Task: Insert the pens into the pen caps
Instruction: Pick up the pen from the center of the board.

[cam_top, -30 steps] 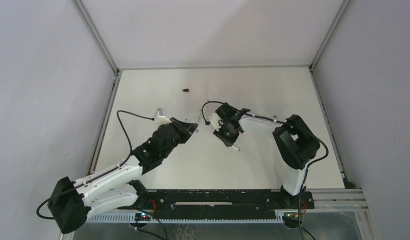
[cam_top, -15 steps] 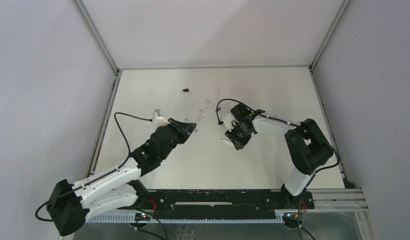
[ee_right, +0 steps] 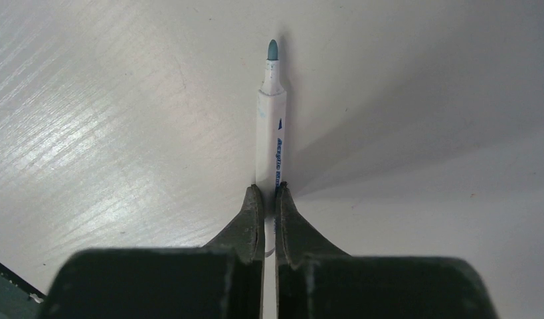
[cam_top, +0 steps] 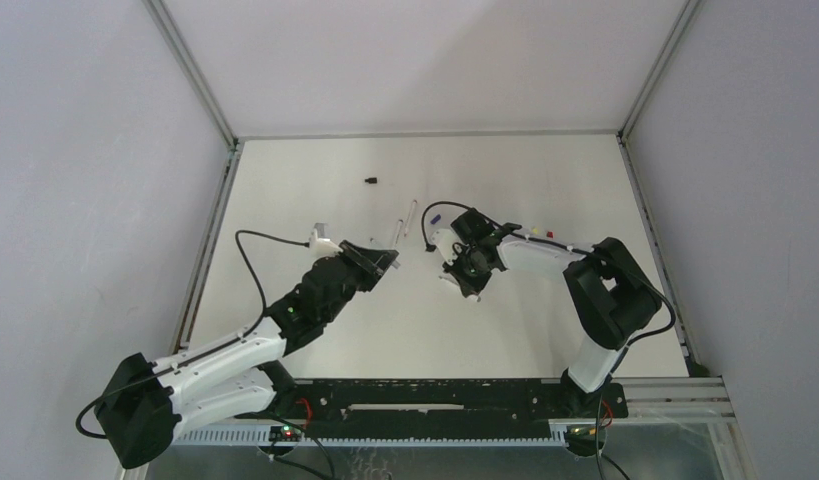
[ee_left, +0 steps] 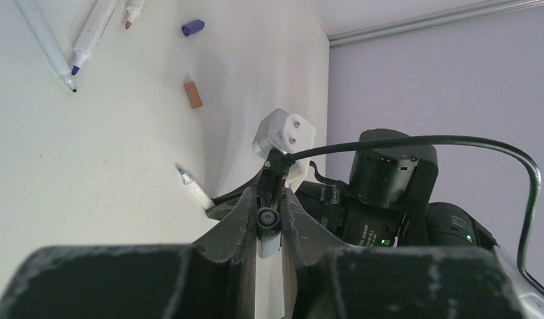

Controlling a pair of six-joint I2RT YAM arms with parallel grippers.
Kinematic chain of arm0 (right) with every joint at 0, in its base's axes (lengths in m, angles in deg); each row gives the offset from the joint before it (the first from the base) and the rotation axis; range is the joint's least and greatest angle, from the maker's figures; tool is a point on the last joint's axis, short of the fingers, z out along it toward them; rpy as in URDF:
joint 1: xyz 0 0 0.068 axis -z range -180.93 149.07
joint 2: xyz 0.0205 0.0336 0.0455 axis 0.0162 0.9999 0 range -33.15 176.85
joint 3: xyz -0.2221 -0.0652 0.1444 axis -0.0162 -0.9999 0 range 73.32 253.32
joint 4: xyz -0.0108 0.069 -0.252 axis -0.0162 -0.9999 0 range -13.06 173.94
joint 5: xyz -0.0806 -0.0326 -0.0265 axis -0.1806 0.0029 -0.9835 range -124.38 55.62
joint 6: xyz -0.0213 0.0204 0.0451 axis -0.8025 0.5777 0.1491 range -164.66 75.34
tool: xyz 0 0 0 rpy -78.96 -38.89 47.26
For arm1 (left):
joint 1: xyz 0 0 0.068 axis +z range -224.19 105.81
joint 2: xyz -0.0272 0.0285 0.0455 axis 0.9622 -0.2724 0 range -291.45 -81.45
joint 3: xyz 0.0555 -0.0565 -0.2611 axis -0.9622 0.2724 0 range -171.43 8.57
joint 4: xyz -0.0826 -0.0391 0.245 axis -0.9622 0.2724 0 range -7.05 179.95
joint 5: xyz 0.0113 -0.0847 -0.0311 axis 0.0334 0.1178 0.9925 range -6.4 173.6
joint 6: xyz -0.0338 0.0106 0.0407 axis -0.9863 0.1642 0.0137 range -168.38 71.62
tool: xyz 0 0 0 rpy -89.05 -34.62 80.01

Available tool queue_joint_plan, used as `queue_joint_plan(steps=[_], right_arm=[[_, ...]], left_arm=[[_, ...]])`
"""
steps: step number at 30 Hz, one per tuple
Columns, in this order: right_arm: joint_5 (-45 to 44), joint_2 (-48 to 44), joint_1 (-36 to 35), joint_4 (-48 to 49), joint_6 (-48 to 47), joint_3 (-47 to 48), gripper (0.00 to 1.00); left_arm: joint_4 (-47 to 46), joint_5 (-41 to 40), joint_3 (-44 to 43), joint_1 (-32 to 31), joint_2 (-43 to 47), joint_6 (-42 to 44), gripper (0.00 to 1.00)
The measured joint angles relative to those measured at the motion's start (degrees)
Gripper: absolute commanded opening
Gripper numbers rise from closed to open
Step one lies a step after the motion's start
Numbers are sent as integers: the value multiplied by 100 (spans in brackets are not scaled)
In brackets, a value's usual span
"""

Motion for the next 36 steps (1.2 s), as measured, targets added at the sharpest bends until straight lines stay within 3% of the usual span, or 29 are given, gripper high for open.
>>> queue_joint_plan(steps=[6,12,19,29,36], right_arm=[[1023,-140,671,-188,-44,-42,0],[2695,-1215,1609,-820,-417,-90,0],[4387,-2065,1998,-1399,-708,-90,0],[5884,-2164,2378,-1652,-538,125,0],[6321,-2157,2747,-1615,-319,184,0]], left_arm=[[-538,168,111,0,-103,-208,0],[-1145,459,111,0,-564,-291,0],[-1552,748,-24,0,-1167,-286,0],[-2173,1060,-483,0,-1683,-103,0],[-2479,1384,-525,-4,-1853,509,0]])
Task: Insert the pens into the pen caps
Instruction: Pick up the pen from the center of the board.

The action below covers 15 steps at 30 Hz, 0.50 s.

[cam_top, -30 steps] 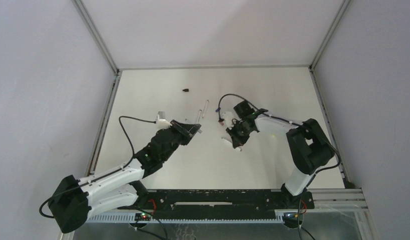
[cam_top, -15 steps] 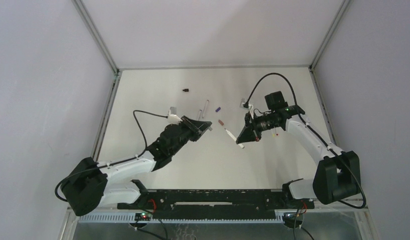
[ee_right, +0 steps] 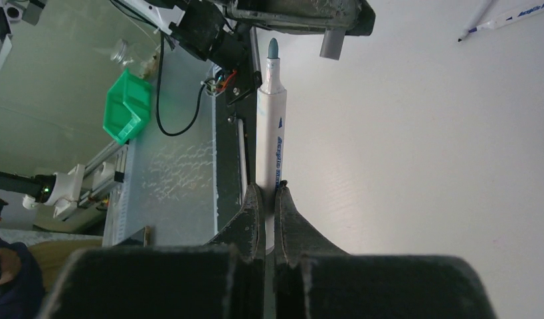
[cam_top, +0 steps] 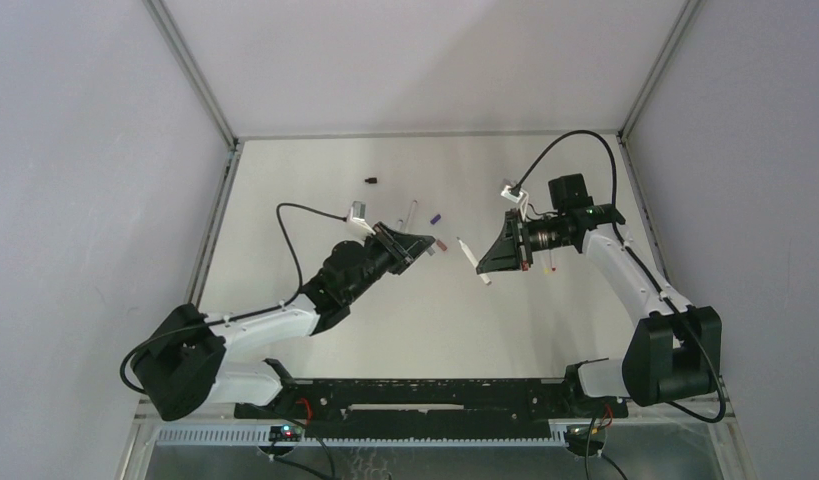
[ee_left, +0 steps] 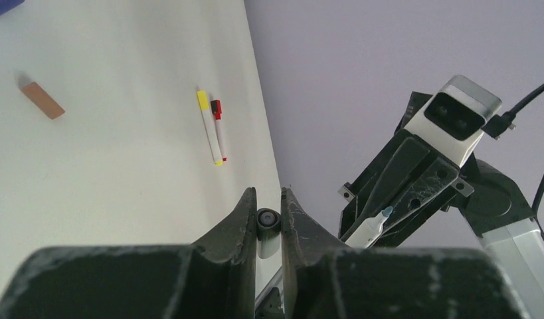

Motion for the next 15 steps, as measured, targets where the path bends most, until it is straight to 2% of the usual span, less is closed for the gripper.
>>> queue_joint_plan(steps=[7,15], right_arm=[[-4,144,66,173,164,-7,0],[-474,96,-350,496,197,-557,0]], left_arm=[[-595,275,0,-9,-289,168,0],[-960,238,0,-13,-291,162,0]])
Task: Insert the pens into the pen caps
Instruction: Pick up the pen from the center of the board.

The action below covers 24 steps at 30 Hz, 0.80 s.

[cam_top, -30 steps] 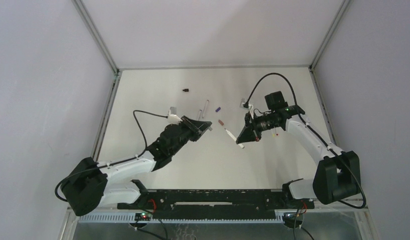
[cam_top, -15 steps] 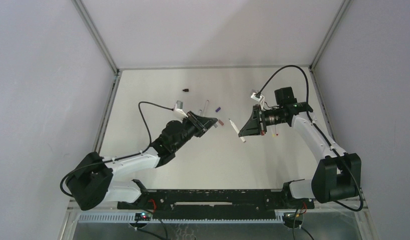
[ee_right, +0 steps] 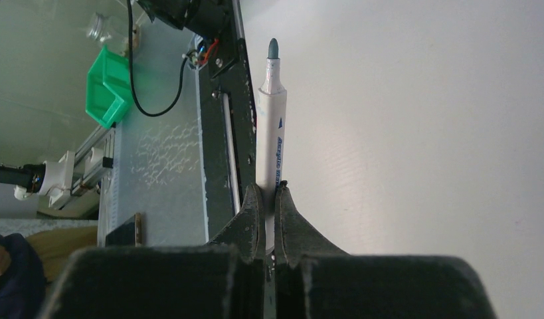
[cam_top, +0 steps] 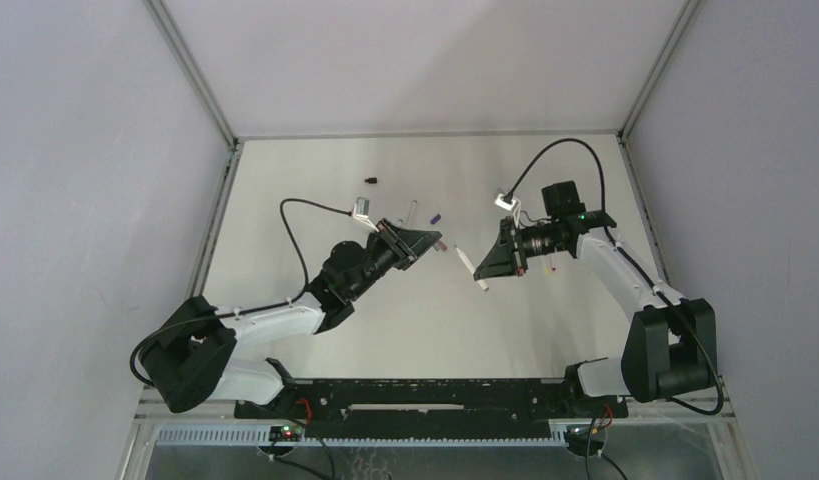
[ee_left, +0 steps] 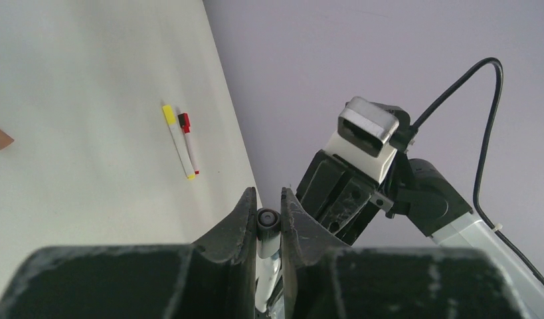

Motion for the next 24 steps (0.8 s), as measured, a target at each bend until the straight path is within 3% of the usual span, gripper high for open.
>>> queue_joint_plan(steps=[24], right_arm=[[-286,0,-376,470,350,-33,0]], left_arm=[[254,-177,-11,-162,7,-9,0]])
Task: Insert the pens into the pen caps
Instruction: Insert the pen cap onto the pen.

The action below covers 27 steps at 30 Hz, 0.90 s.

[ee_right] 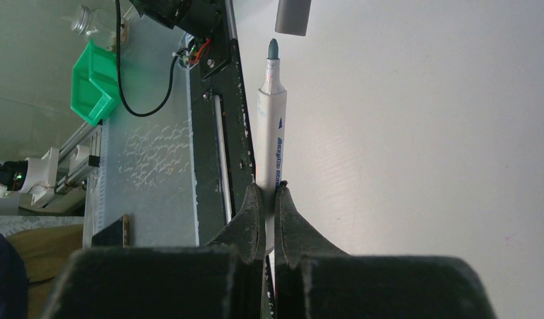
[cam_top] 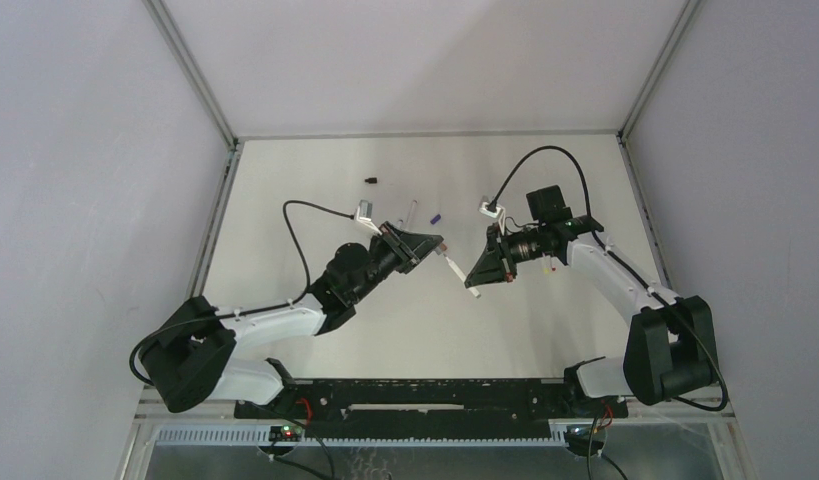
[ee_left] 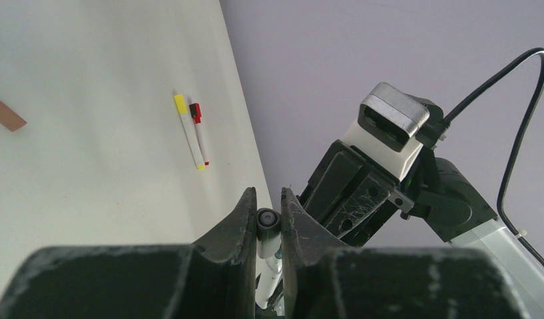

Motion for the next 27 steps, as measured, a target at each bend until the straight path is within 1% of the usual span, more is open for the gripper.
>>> queue_joint_plan(steps=[12,19,27], right_arm=[[-31,0,-66,-2,-7,107,0],[-116,0,-68,-103,-66,107,0],[-129,0,-70,-105,-63,107,0]], left_arm=[[149,-15,-101,-28,0,-42,0],[195,-293,-101,-35,111,-278,0],[223,-339,-101,-35,181,-369,0]])
